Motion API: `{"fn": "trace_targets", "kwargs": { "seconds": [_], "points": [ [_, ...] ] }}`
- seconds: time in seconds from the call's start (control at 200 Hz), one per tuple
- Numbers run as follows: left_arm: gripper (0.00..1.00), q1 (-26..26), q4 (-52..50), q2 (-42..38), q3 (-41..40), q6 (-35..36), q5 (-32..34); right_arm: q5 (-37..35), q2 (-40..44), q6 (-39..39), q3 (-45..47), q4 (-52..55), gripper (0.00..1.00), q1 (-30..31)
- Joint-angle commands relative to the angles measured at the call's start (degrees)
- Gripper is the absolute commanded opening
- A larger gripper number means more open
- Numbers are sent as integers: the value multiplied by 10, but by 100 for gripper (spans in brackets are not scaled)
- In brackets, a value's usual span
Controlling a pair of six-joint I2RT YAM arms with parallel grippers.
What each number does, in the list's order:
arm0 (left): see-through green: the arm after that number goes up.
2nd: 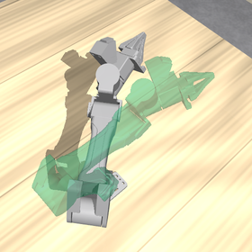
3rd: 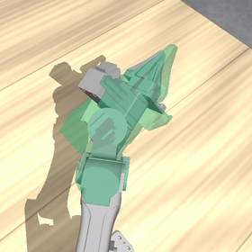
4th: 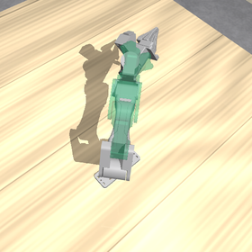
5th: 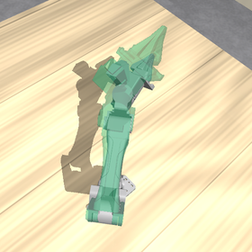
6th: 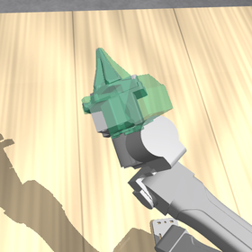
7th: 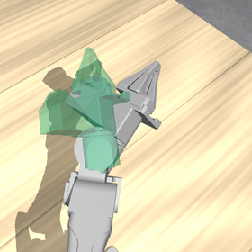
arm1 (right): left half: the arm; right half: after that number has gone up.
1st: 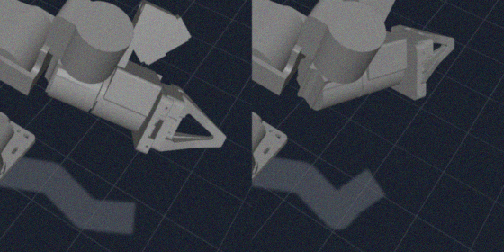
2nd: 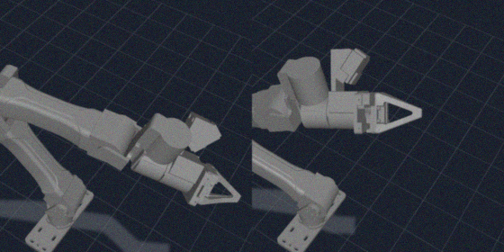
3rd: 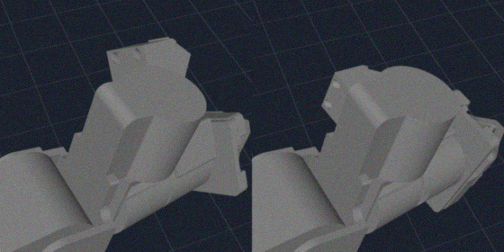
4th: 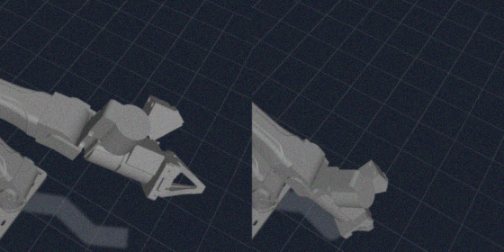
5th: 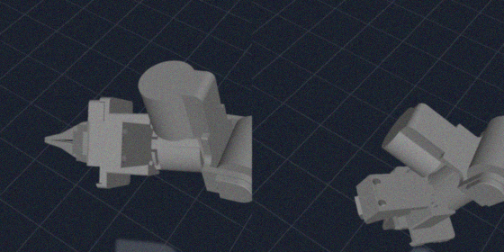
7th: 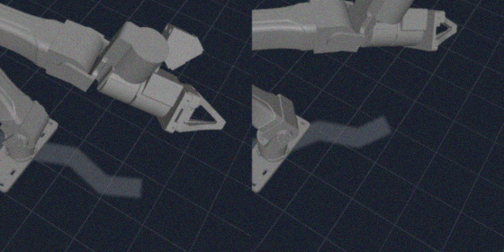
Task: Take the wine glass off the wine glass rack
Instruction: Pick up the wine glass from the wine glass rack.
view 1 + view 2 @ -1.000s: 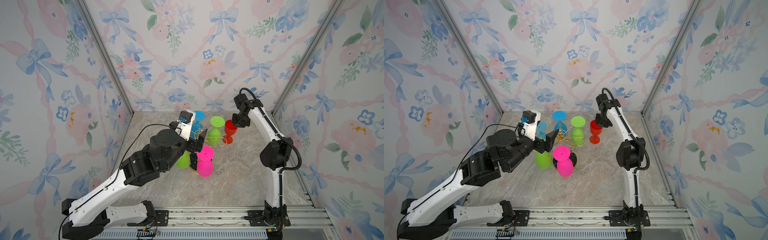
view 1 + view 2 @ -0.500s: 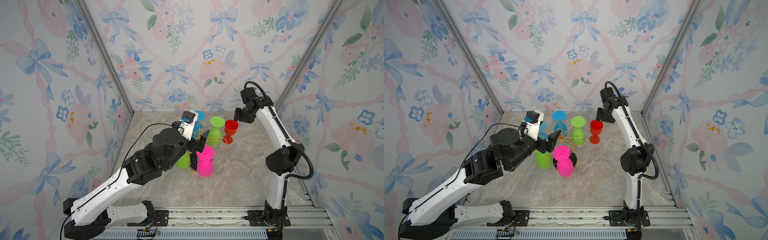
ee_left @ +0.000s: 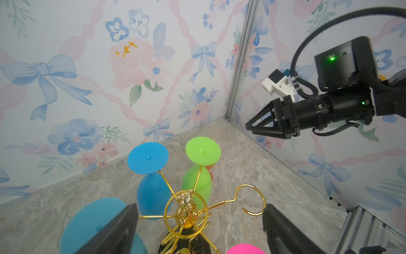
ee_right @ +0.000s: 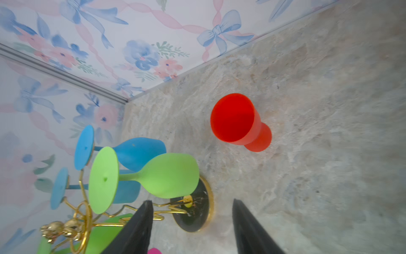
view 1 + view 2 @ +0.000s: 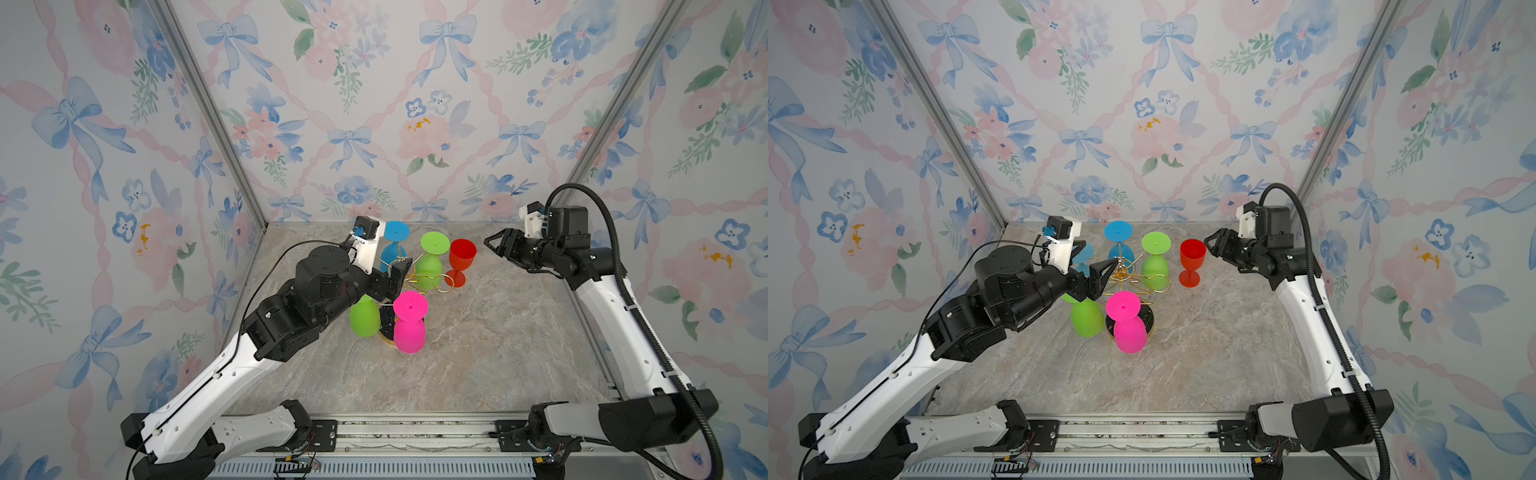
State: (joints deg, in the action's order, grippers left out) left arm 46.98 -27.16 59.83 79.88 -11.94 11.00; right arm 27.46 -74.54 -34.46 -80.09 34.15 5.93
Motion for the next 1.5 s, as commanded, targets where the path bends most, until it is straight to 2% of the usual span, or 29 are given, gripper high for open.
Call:
{"fn": "trace_targets", "kwargs": {
  "seconds": [0.0,0.265,0.43,0.76,1.01,1.255,1.495],
  "points": [
    [91,-36,1,-22,-21,-24,-42,144,15,-133,52,-196,53,-2],
    [91,-106,0,-51,-46,-26,-59,145,-1,-139,45,-223,48,53],
    [91,-143,1,-66,-74,-17,-69,143,-32,-152,29,-227,43,67],
    [92,-196,-2,-101,-97,6,-112,136,-76,-162,14,-222,41,91],
    [92,-202,-2,-101,-102,12,-133,132,-90,-168,8,-219,36,106],
    [92,-203,-6,-104,-99,14,-135,134,-97,-175,6,-221,36,108],
    [92,-203,-14,-108,-98,17,-132,154,-104,-216,22,-264,33,108]
  ]
}}
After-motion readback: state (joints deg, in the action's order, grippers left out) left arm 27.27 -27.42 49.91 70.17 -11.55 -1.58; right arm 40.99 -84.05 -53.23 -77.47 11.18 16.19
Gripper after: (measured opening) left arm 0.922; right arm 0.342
